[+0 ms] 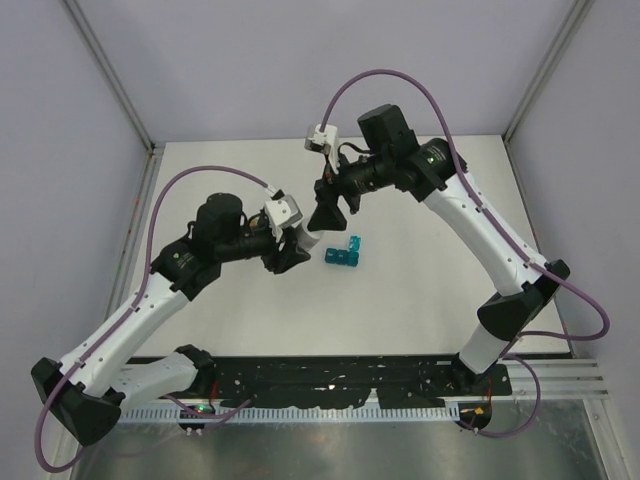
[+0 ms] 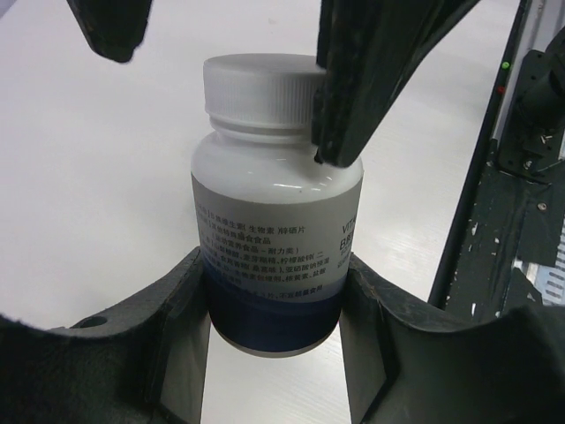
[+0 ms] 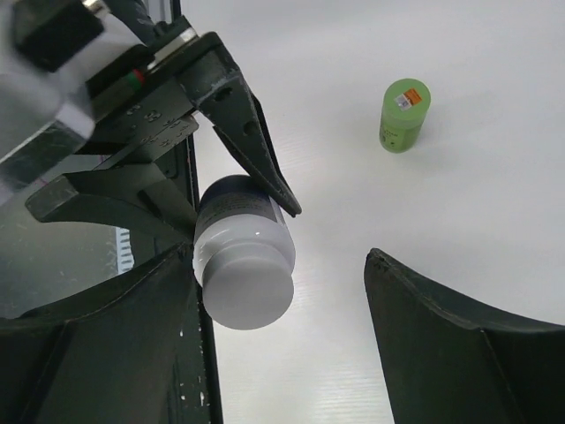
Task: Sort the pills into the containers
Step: Unscrew the lid of the pill bottle.
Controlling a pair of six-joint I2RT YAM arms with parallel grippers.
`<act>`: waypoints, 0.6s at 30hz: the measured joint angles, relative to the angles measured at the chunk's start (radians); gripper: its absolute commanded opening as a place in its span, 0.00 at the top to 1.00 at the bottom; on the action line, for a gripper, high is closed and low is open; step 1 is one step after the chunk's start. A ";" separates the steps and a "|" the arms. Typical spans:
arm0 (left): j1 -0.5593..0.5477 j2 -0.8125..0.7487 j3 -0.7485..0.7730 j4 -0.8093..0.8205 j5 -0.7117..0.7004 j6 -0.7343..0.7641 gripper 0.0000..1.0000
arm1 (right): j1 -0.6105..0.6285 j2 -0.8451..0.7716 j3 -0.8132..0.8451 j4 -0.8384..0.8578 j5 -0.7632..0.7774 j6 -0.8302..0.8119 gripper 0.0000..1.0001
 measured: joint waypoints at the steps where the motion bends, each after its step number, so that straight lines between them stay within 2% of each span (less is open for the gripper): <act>1: 0.000 0.000 0.000 0.003 -0.013 0.000 1.00 | -0.003 0.008 -0.007 0.007 -0.003 0.016 0.20; 8: -0.002 0.000 -0.008 0.013 -0.071 0.000 1.00 | -0.011 0.039 -0.039 0.023 -0.033 0.073 0.33; 12: -0.002 0.000 -0.011 0.018 -0.087 0.000 1.00 | -0.020 0.039 -0.042 0.028 -0.056 0.085 0.47; 18: -0.002 0.000 -0.020 0.024 -0.102 0.002 1.00 | -0.030 0.039 -0.051 0.036 -0.078 0.085 0.72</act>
